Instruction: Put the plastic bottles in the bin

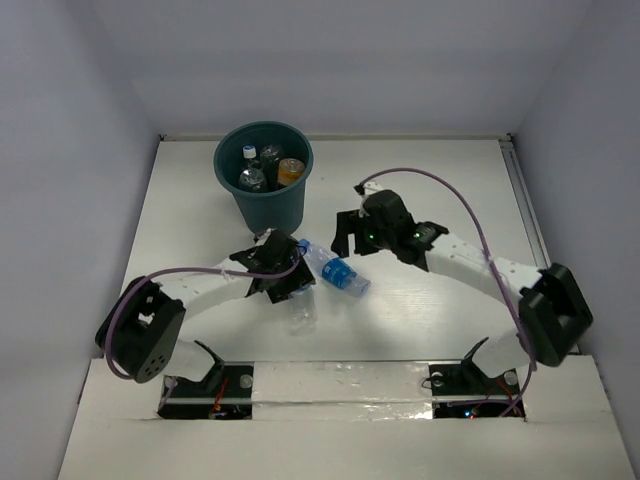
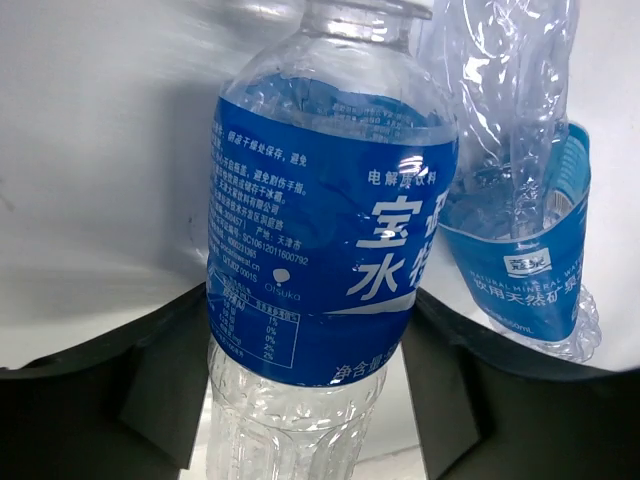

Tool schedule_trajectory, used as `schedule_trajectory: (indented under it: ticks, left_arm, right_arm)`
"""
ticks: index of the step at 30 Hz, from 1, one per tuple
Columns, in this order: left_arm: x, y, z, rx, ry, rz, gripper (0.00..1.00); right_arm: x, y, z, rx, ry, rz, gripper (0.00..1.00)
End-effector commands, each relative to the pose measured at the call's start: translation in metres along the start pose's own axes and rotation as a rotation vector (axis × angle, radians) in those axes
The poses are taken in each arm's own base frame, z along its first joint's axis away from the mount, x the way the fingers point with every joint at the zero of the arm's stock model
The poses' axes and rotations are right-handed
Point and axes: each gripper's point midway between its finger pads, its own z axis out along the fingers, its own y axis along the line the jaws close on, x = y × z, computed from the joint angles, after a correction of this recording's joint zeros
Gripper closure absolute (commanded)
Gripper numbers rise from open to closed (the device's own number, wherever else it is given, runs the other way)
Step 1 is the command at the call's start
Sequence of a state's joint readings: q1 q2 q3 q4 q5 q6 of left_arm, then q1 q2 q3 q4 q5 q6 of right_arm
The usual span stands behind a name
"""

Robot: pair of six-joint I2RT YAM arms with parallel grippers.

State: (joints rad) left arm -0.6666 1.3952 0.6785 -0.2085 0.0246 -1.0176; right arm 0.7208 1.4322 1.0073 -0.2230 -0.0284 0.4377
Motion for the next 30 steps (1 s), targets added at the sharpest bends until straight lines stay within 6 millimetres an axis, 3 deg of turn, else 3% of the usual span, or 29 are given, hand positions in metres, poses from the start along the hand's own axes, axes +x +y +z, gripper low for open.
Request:
schedule_trajectory:
  ticks: [1,3,4,7,11,12,13,15,16,18,19,20,21,22,23,24,25,26,28,29,30]
  left_arm:
    - [-0.002,0.020,-0.002,-0.040,-0.060,-0.037,0.39]
    - [0.002,0.024,-0.012,-0.020,-0.075,-0.049,0.42]
    - [0.002,0.025,-0.017,-0.011,-0.081,-0.055,0.46]
    - [0.000,0.023,-0.039,0.034,-0.107,-0.063,0.50]
    - [-0.016,0.000,-0.094,0.160,-0.187,-0.062,0.53]
    - [-0.018,0.003,-0.104,0.147,-0.201,-0.060,0.53]
    - [-0.030,-0.016,-0.129,0.208,-0.242,-0.062,0.53]
    - [-0.047,-0.024,-0.161,0.233,-0.317,-0.050,0.53]
    - [-0.064,-0.047,-0.195,0.304,-0.377,-0.049,0.53]
    - [-0.086,-0.060,-0.218,0.290,-0.461,0.014,0.53]
    - [-0.104,-0.084,-0.255,0.352,-0.526,0.027,0.53]
    - [-0.118,-0.096,-0.255,0.315,-0.549,0.053,0.53]
    - [-0.139,-0.115,-0.294,0.351,-0.643,0.096,0.53]
    - [-0.156,-0.122,-0.303,0.334,-0.690,0.110,0.53]
    - [-0.173,-0.134,-0.296,0.292,-0.711,0.133,0.53]
    - [-0.191,-0.143,-0.307,0.297,-0.763,0.137,0.53]
    - [-0.210,-0.157,-0.332,0.327,-0.831,0.160,0.53]
    - [-0.239,-0.164,-0.327,0.314,-0.868,0.149,0.53]
    - [-0.272,-0.171,-0.342,0.314,-0.949,0.145,0.53]
    - [-0.296,-0.168,-0.327,0.264,-0.964,0.134,0.53]
    - [-0.311,-0.170,-0.328,0.246,-1.006,0.124,0.53]
  right_arm:
    - [-0.007,0.020,0.024,-0.087,0.067,-0.074,0.16]
    - [-0.013,0.025,0.036,-0.095,0.092,-0.090,0.15]
    - [-0.002,0.021,0.051,-0.089,0.136,-0.092,0.15]
    - [-0.002,0.024,0.067,-0.098,0.167,-0.110,0.13]
    - [0.020,0.011,0.093,-0.065,0.247,-0.111,0.13]
    - [0.031,0.005,0.101,-0.050,0.277,-0.107,0.13]
    - [0.036,0.003,0.104,-0.046,0.289,-0.102,0.13]
    - [0.049,-0.003,0.111,-0.035,0.315,-0.087,0.13]
    - [0.054,-0.005,0.113,-0.034,0.323,-0.081,0.13]
    - [0.066,-0.010,0.115,-0.025,0.346,-0.066,0.17]
    - [0.069,-0.011,0.115,-0.025,0.352,-0.062,0.20]
    - [0.074,-0.013,0.114,-0.022,0.359,-0.058,0.23]
    - [0.074,-0.013,0.114,-0.021,0.353,-0.049,0.30]
    - [0.072,-0.012,0.112,-0.021,0.347,-0.044,0.40]
    - [0.072,-0.011,0.109,-0.027,0.344,-0.038,0.53]
    - [0.074,-0.010,0.106,-0.034,0.340,-0.021,0.58]
    - [0.072,-0.006,0.102,-0.048,0.332,-0.011,0.61]
    - [0.060,0.001,0.093,-0.066,0.293,0.003,0.65]
    - [0.060,0.004,0.080,-0.081,0.283,0.019,0.68]
    - [0.048,0.012,0.068,-0.102,0.243,0.020,0.68]
    - [0.043,0.015,0.060,-0.108,0.227,0.031,0.68]
